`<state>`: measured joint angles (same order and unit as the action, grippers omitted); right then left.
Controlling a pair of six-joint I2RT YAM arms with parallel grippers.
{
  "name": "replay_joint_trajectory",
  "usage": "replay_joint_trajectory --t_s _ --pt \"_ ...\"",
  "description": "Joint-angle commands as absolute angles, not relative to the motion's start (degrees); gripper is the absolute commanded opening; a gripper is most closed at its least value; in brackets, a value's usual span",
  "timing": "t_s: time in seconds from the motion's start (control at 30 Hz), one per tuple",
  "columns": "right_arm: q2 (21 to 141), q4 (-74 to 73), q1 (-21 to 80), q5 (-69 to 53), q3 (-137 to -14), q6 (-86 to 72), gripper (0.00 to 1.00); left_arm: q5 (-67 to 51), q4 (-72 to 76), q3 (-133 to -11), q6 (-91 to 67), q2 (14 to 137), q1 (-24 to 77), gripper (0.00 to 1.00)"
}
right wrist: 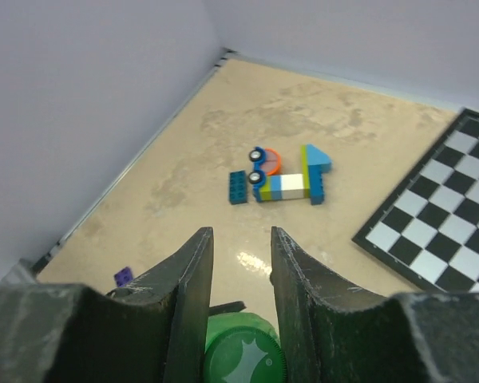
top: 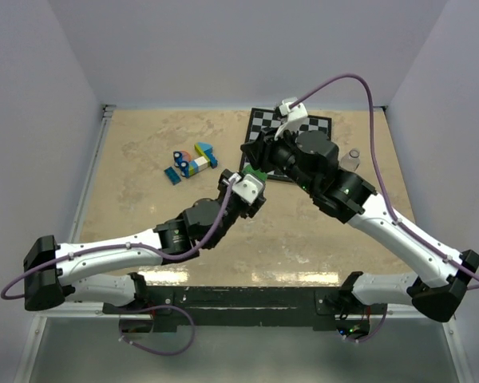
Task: Screw on the bottle caps
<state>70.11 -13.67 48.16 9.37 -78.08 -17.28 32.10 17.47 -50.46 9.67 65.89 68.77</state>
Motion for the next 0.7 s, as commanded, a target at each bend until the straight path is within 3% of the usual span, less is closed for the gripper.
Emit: replay_joint_trajectory --t_s 0.0,0.13,0.17,0.27,0.37,0.53,0.67 --pt "73.56 -18.11 48.34 28.2 -75.59 -20.82 0.0 39.54 31.03 -54.93 19.07 67.59 74.44 0.0" --pt "72.34 -16.27 48.25 24.63 -75.67 -21.18 0.0 40.87 28.14 -54.14 17.85 68.03 74.27 0.0" --pt "71.9 -15.3 48.25 23.13 -76.28 -20.57 0.06 39.74 25.78 -54.14 16.71 67.77 73.4 0.0" --pt "70.05 -12.93 46.94 15.67 -77.6 -19.52 0.41 32.81 18.83 -52.74 9.52 65.66 69.01 0.0" --pt "68.3 -11.08 43.61 6.54 -78.83 -18.64 0.6 25.24 15.31 -49.84 4.41 61.98 63.82 0.0" --pt "65.57 -7.65 36.31 -10.69 -79.19 -16.97 0.78 11.55 14.33 -45.1 1.32 56.17 56.71 0.0" --pt "65.74 -8.96 34.54 -21.69 -80.51 -12.4 0.83 1.77 14.59 -43.16 0.53 53.53 51.25 0.0"
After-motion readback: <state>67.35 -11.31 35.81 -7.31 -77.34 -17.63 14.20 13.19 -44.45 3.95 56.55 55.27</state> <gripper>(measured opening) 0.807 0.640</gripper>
